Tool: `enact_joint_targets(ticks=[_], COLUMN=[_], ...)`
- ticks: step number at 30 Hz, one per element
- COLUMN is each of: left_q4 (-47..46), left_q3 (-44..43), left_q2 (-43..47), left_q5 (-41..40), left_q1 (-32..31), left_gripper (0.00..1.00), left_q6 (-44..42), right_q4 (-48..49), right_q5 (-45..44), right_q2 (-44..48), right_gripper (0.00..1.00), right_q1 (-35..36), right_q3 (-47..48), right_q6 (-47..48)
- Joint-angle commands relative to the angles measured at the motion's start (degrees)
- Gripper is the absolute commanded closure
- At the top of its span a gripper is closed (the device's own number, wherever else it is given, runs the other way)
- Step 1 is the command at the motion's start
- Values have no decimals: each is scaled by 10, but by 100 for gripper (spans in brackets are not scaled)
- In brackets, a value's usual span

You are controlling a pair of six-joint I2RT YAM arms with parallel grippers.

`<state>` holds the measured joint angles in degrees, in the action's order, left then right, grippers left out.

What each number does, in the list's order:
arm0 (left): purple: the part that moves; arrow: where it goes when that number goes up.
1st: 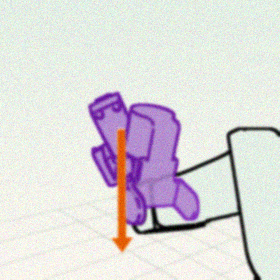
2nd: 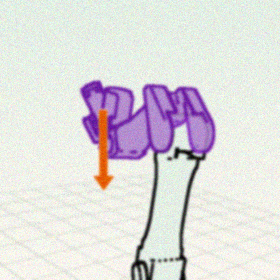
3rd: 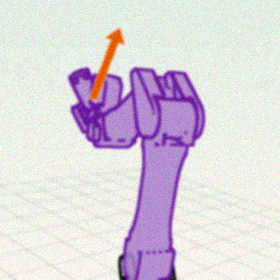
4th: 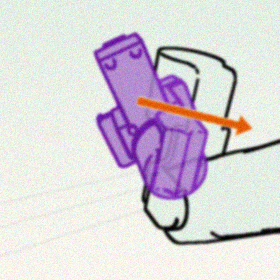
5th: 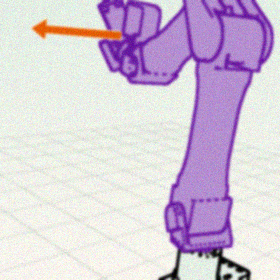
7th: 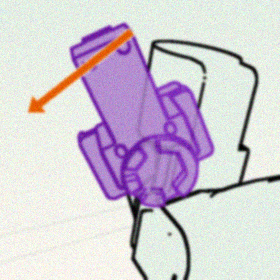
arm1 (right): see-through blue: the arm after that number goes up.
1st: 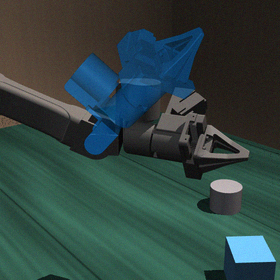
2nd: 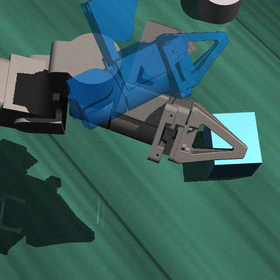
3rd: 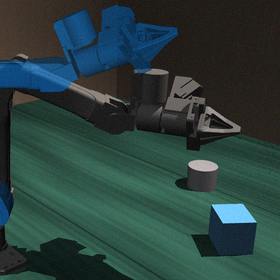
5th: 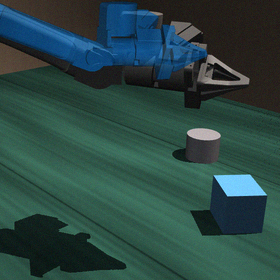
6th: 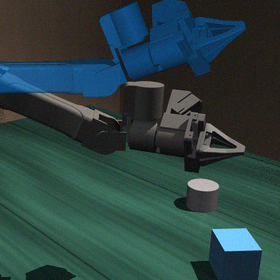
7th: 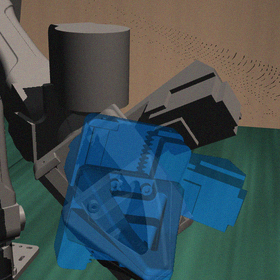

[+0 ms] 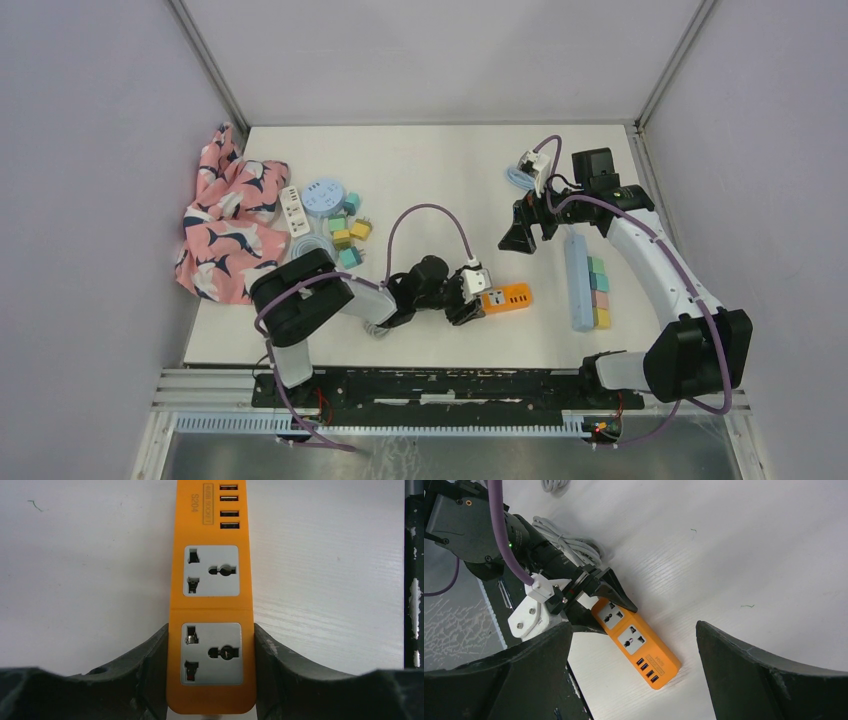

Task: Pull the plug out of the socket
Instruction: Place the socket at the center of the board.

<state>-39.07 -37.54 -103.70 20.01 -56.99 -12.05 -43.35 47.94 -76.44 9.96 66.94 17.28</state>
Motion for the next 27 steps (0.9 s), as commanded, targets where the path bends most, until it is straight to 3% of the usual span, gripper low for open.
enact_joint_targets(ticks=[1,4,12,17,22,27], left_q4=[-16,-24,-57,-18,62,121], left_q3=[-20,-1,106,140,133,124], left_q2=[-1,37,214,339,433,461], left_q5=[-9,-53,-207,-328,-397,-417], left_q1=[-1,0,22,45,130,228], left_gripper=[85,97,97,97,97,97], left_q6=[31,43,86,137,249,307], right_q4=[16,16,22,23,27,34], right_q5=[15,15,19,21,23,29], right_q2=[3,4,12,17,21,20], right_gripper=[0,0,0,0,0,0], right_q1=[-2,-3,-3,-3,-3,-4], right_q3=[6,6,3,3,0,-5], right_q6=[0,-1,-7,-8,-13,-19])
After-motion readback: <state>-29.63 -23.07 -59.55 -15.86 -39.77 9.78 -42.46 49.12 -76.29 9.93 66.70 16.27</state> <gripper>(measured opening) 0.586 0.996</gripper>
